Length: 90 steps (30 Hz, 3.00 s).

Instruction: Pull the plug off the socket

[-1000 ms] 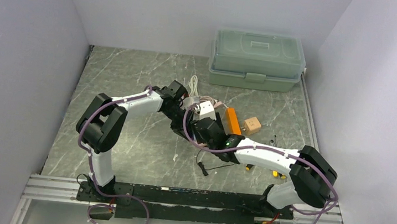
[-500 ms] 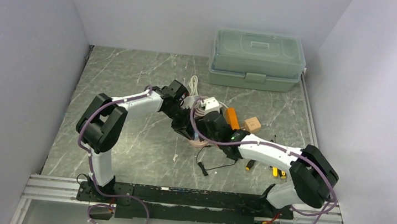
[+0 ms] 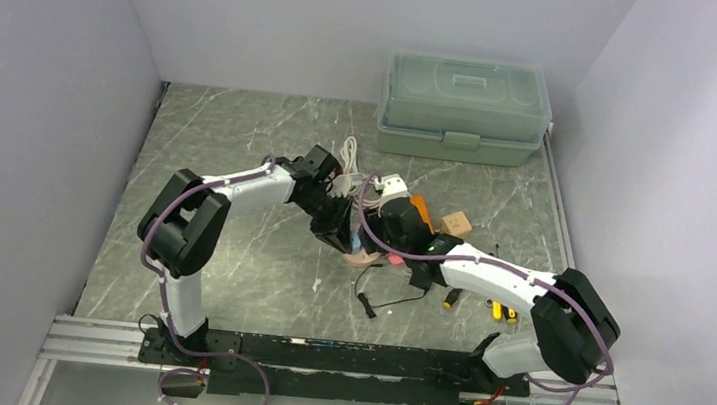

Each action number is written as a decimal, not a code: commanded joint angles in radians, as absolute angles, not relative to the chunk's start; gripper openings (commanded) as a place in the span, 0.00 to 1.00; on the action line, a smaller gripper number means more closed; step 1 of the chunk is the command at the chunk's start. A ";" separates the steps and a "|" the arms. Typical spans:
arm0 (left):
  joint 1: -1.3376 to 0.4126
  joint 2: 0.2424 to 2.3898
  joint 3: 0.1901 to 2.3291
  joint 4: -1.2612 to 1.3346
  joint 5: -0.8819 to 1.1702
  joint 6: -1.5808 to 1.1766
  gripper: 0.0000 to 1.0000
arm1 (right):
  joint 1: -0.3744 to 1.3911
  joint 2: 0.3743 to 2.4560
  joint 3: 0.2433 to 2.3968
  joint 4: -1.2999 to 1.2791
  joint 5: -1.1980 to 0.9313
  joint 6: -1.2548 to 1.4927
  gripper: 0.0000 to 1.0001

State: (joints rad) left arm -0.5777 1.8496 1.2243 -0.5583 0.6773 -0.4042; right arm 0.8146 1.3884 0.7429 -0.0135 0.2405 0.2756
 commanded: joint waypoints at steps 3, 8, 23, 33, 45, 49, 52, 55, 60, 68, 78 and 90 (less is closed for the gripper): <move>-0.581 1.913 1.181 -0.569 0.417 -0.343 0.24 | 0.976 1.353 0.816 0.058 0.408 0.217 0.00; -0.580 1.912 1.183 -0.571 0.418 -0.341 0.24 | 1.061 1.401 0.850 0.040 0.526 0.178 0.00; -0.580 1.485 1.050 -0.394 0.297 -0.158 0.85 | 0.826 1.396 0.861 0.020 -0.027 0.306 0.00; -0.707 1.286 0.771 -0.048 0.327 0.065 0.85 | 0.764 1.410 0.837 0.046 -0.161 0.347 0.00; -0.810 1.360 0.732 0.071 0.117 0.124 0.84 | 0.739 1.413 0.815 0.072 -0.234 0.357 0.00; -0.811 1.385 0.755 0.041 0.140 0.112 0.70 | 0.731 1.405 0.810 0.072 -0.232 0.357 0.00; -0.815 1.396 0.773 0.003 0.133 0.080 0.64 | 0.725 1.401 0.805 0.071 -0.227 0.357 0.00; -0.815 1.387 0.771 -0.023 0.161 0.071 0.71 | 0.717 1.402 0.804 0.069 -0.225 0.354 0.00; -0.816 1.366 0.764 -0.041 0.182 0.054 0.74 | 0.704 1.404 0.800 0.072 -0.235 0.356 0.00; -0.816 1.381 0.779 -0.068 0.194 0.042 0.44 | 0.687 1.411 0.797 0.075 -0.255 0.359 0.00; -0.816 1.439 0.804 -0.102 0.247 0.057 0.02 | 0.686 1.371 0.781 0.075 -0.221 0.350 0.00; -0.816 1.498 0.811 -0.099 0.315 0.067 0.00 | 0.629 1.380 0.793 0.058 -0.312 0.384 0.00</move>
